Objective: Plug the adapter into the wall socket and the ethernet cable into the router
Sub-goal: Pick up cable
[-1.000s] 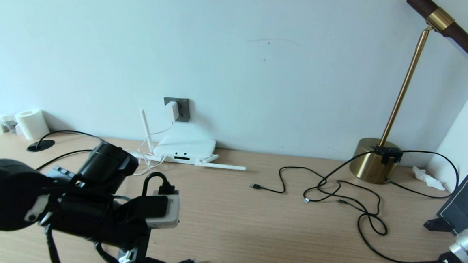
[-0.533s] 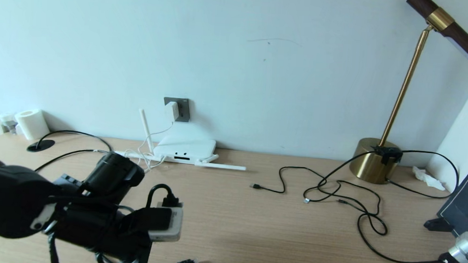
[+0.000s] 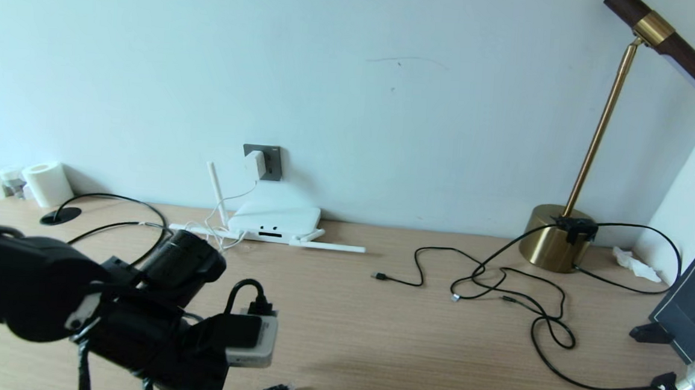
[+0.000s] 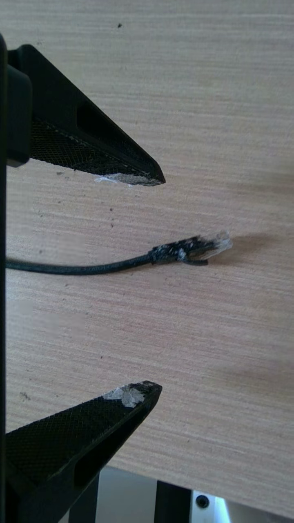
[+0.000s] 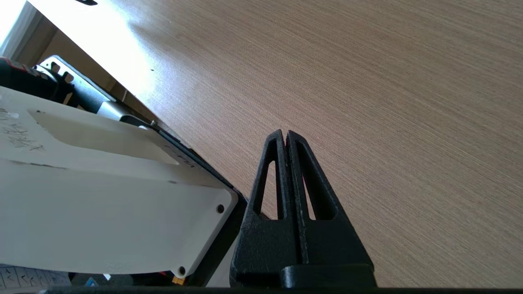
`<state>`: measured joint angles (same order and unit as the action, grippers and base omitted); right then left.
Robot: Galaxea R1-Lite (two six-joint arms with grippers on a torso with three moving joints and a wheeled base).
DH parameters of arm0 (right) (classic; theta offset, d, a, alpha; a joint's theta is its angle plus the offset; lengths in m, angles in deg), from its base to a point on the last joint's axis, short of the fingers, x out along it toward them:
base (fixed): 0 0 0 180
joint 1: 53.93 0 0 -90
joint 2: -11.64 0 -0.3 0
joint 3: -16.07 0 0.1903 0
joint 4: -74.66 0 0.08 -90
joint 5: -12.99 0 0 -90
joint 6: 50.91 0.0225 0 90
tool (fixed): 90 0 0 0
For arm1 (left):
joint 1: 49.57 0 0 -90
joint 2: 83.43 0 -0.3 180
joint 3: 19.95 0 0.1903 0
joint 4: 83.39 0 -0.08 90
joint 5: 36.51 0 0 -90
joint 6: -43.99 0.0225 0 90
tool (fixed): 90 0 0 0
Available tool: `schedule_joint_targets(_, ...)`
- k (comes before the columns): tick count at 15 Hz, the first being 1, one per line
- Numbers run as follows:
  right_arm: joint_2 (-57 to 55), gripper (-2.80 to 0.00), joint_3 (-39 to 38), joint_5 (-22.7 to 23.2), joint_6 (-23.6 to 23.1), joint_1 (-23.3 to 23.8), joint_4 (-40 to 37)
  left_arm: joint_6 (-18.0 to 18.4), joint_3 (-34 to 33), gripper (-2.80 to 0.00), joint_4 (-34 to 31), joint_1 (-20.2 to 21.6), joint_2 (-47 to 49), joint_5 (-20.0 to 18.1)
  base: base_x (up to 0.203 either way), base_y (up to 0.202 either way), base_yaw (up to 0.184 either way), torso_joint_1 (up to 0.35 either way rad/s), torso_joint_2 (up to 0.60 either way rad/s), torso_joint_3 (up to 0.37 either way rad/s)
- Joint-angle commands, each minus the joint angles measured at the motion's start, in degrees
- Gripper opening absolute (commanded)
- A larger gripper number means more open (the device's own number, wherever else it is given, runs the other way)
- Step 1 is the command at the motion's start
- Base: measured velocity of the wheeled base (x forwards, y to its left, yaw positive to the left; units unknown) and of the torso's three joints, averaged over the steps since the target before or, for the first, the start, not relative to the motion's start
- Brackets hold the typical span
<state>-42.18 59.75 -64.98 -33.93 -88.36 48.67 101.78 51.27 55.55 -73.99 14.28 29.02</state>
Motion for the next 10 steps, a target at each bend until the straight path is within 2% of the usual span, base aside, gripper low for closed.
schedule_joint_targets(1, 2.5, -2.80, -0.8, 0.1, 0.1, 0.0, 0.0, 0.3, 3.2, 0.00, -1.0, -0.1, 3.6, -0.2, 0.000, 0.000, 0.000, 0.000, 0.00, 0.000)
schedule_joint_targets(4, 6.2, -2.80, -2.1, -0.3, 0.1, 0.0, -0.2, 0.3, 4.4, 0.00, -1.3, -0.6, 5.9, -0.1, 0.000, 0.000, 0.000, 0.000, 0.00, 0.000)
schedule_joint_targets(10, 6.2, -2.80, -3.1, -0.9, 0.1, 0.0, -0.1, 0.3, 4.9, 0.00, -3.0, -0.7, 6.7, -0.1, 0.000, 0.000, 0.000, 0.000, 0.00, 0.000)
